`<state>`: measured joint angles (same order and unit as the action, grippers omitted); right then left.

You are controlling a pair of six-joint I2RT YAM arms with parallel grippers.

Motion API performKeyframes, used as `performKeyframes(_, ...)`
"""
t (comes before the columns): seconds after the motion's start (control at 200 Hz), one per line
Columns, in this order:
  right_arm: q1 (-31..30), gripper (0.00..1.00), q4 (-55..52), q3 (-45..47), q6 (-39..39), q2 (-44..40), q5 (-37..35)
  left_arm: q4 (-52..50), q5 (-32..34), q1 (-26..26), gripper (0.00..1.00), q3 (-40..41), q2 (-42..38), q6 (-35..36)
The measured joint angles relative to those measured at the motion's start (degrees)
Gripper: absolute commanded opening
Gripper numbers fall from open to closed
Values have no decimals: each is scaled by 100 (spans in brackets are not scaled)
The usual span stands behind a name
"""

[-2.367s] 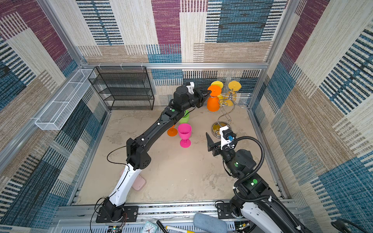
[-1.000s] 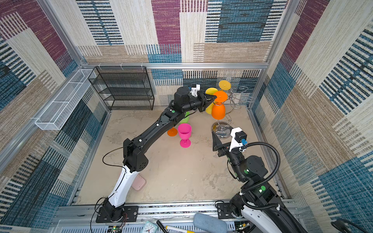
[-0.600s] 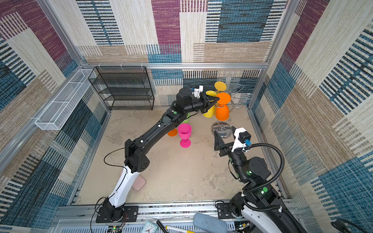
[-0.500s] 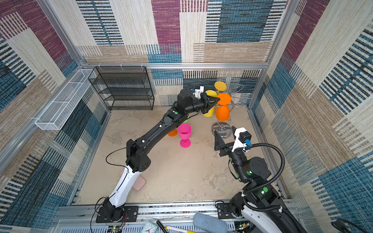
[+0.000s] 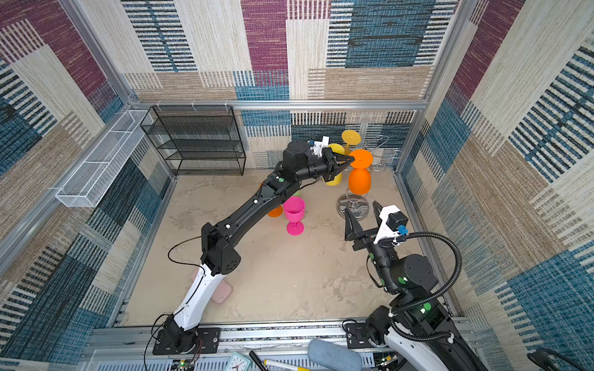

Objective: Take the wine glass off the wine glass rack
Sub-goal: Pick up the wine glass from the wine glass rack.

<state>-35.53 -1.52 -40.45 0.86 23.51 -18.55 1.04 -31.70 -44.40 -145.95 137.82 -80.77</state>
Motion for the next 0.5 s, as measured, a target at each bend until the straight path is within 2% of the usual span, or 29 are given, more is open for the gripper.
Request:
performKeyframes(0.165,0,83,-76,-109,138,-2,-146,13,-195,-22,0,227,-240,20)
performKeyframes(0.501,2,83,-404,-378,514,-13,-461,68,-470,-22,0,1204,-938,111)
